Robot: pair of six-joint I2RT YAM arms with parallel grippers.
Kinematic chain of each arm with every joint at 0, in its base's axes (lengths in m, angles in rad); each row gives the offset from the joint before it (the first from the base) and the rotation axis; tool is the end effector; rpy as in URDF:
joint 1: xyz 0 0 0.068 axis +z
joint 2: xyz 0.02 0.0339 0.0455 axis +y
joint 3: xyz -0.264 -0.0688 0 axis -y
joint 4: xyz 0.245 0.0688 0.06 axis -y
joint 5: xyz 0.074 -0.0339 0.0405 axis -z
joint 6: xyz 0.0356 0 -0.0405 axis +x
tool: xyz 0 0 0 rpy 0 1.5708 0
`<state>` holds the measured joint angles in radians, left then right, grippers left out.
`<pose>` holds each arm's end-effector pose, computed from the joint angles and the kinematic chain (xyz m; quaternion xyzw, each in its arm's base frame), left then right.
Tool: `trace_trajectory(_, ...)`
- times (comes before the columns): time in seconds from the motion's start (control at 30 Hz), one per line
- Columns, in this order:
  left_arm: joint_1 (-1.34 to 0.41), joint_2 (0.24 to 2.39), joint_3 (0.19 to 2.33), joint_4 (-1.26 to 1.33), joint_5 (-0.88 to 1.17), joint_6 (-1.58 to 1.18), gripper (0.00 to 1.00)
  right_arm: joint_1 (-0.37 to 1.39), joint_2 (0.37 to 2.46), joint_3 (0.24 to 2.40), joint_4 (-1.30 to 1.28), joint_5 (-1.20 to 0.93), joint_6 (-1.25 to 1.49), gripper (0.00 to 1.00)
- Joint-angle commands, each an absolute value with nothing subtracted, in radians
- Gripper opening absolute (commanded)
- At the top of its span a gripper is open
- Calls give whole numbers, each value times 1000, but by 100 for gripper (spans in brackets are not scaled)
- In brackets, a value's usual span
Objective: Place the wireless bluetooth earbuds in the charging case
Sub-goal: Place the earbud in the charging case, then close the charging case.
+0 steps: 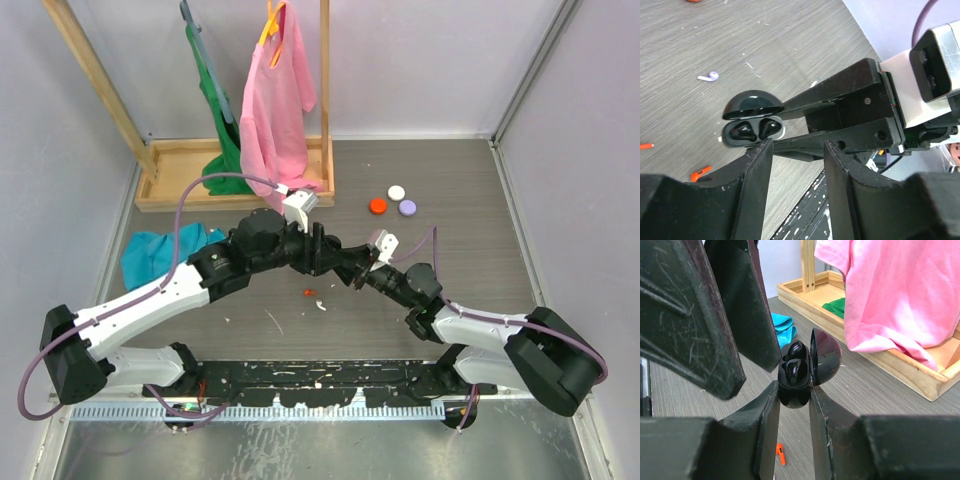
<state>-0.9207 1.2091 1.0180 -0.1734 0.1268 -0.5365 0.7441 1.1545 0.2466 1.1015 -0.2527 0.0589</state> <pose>0.1663 -0.2261 0.3338 0.1922 0.7999 -0.4159 0.3876 0.1542 0.1540 0.2196 -0.3034 0.5611 0.3731 0.6738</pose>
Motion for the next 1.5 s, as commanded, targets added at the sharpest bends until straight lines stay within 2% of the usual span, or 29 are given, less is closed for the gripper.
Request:
trace_trajectory(0.0,-911,1137,1045,-214,27,-504,47,745,1148,243,1186,-240,61,1)
trace_trajectory(0.37,-839,1019,935,-297,-57,-505,48,745,1158,232,1185,-234,73,1)
trace_trajectory(0.67,-765,1005,812,-316,-124,-555,48,744,1163,205,1193,-200,69,1)
trace_trajectory(1.1,-730,1207,782,-301,-179,-571,48,745,1193,134,1274,-158,16,1)
trace_trajectory(1.47,-696,1318,803,-268,-109,-551,48,745,1213,134,1278,-184,14,1)
